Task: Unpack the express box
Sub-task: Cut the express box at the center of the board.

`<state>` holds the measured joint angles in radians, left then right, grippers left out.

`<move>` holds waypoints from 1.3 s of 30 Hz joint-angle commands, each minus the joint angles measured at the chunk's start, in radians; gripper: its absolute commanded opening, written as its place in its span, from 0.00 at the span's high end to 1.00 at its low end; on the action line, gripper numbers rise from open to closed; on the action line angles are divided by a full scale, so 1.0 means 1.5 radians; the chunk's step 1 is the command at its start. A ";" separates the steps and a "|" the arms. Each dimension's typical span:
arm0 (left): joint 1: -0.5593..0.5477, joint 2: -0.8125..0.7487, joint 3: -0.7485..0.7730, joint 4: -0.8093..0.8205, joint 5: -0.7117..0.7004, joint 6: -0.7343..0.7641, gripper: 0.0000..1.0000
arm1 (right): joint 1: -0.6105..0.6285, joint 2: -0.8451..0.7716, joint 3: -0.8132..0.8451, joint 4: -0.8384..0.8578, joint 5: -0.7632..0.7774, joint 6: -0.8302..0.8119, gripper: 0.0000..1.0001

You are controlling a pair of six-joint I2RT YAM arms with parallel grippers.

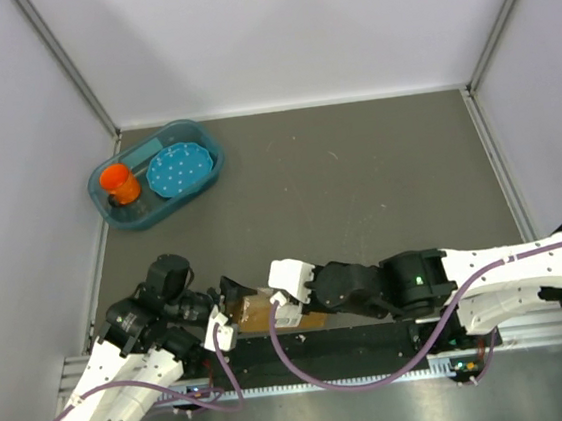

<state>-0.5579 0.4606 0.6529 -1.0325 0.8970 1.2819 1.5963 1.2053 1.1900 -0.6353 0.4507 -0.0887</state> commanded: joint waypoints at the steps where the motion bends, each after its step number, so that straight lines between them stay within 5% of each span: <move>1: -0.004 0.001 0.010 -0.021 0.030 -0.013 0.50 | 0.007 -0.004 -0.008 0.010 -0.004 0.012 1.00; 39: -0.004 0.000 0.018 -0.021 0.032 -0.009 0.51 | -0.003 0.018 -0.040 0.090 -0.050 -0.030 1.00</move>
<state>-0.5579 0.4603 0.6529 -1.0325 0.8970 1.2819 1.5948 1.2293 1.1381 -0.5625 0.3828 -0.1219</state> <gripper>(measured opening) 0.751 0.163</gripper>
